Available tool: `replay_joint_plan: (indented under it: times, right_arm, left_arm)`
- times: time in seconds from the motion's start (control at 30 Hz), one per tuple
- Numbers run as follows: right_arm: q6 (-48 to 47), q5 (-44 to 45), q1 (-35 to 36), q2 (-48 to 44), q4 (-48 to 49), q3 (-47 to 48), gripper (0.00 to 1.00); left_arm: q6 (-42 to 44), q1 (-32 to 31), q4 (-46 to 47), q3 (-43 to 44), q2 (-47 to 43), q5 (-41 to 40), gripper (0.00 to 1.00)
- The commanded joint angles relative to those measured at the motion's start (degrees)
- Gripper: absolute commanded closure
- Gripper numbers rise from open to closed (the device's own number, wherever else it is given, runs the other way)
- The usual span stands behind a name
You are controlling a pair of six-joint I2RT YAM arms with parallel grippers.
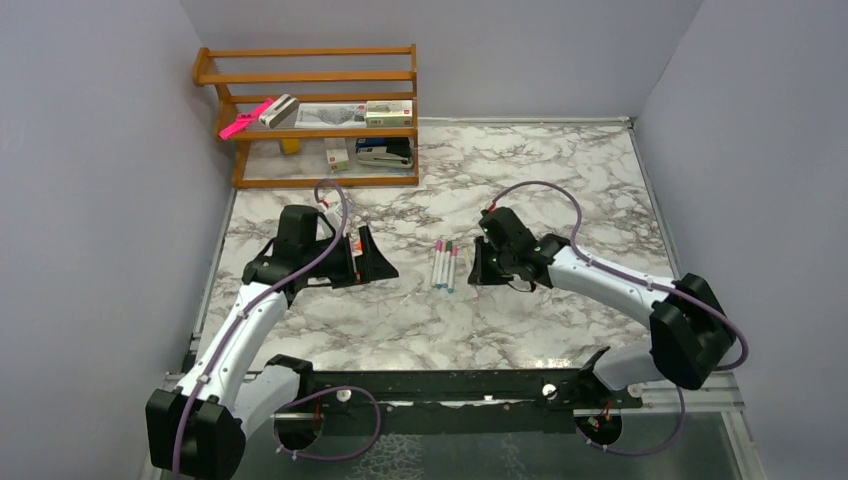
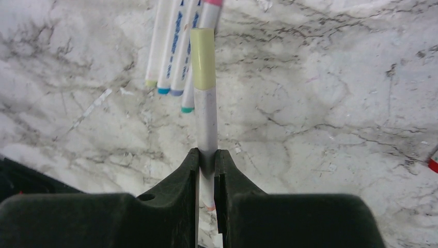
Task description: Open the pen caps
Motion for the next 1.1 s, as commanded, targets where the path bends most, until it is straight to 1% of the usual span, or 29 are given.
replay_joint_plan:
  times: [0.0, 0.17, 0.3, 0.5, 0.67, 0.9, 1.07]
  right_arm:
    - [-3.6, -9.2, 0.4, -4.4, 4.0, -3.0, 0.94]
    - [-6.8, -11.6, 0.4, -8.9, 3.2, -4.0, 0.94]
    - [-8.6, -12.0, 0.4, -10.9, 3.1, -4.4, 0.93]
    - [-10.5, -13.9, 0.3, -9.8, 3.9, -3.6, 0.94]
    - [-12.9, -15.0, 0.4, -6.7, 2.0, 1.2, 0.94]
    - [-12.5, -15.0, 0.3, -5.8, 2.9, 2.1, 0.94]
    - [-10.6, -14.0, 0.4, -4.1, 4.4, 1.9, 0.94]
  left_arm:
    - [-4.0, -0.2, 4.3, -2.4, -2.7, 3.4, 0.01]
    - [-10.4, -0.2, 10.6, -5.5, -4.3, 2.1, 0.01]
    - [-13.3, -0.3, 14.6, -6.2, -2.0, 0.2, 0.01]
    - [-14.9, -0.2, 19.1, -3.2, 3.7, -1.5, 0.01]
    - [-18.8, -0.4, 25.5, -3.3, 5.3, -2.4, 0.01]
    - [-19.1, -0.5, 29.7, -5.4, 7.8, -0.9, 0.01]
    - [-17.0, -0.5, 31.5, -7.1, 9.5, 0.3, 0.01]
